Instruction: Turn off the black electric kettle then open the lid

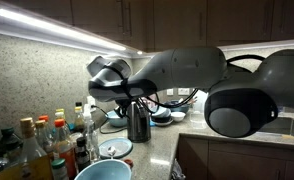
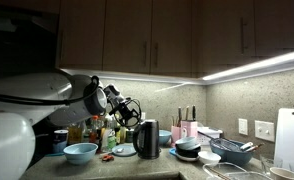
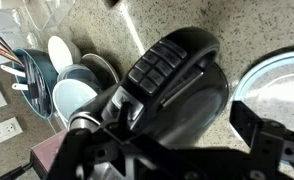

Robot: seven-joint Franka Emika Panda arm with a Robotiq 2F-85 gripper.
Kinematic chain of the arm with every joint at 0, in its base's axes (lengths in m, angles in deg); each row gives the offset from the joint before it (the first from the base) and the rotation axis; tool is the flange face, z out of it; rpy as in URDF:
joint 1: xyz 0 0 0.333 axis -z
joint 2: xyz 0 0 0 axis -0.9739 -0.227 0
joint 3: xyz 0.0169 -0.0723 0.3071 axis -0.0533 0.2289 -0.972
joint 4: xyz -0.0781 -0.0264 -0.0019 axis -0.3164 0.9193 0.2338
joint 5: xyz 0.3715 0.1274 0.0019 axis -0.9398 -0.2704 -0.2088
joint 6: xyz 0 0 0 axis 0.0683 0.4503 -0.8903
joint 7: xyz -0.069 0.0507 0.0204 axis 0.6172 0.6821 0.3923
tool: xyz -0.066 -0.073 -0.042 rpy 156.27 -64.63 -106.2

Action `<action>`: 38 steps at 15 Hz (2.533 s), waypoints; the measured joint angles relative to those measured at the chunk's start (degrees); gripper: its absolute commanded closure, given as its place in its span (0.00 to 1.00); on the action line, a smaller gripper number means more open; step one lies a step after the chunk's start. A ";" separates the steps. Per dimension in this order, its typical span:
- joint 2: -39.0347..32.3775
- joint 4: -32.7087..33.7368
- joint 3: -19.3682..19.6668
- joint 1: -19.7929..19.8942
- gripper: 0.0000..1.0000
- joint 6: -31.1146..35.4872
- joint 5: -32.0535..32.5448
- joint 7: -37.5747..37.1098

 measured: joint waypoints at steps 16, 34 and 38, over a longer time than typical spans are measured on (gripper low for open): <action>-2.25 -0.29 -0.08 -0.25 0.00 -3.41 -0.32 -2.52; -2.60 2.70 0.80 0.13 0.00 -6.79 5.89 -5.86; -3.56 2.69 0.32 0.68 0.00 -5.36 5.93 -5.39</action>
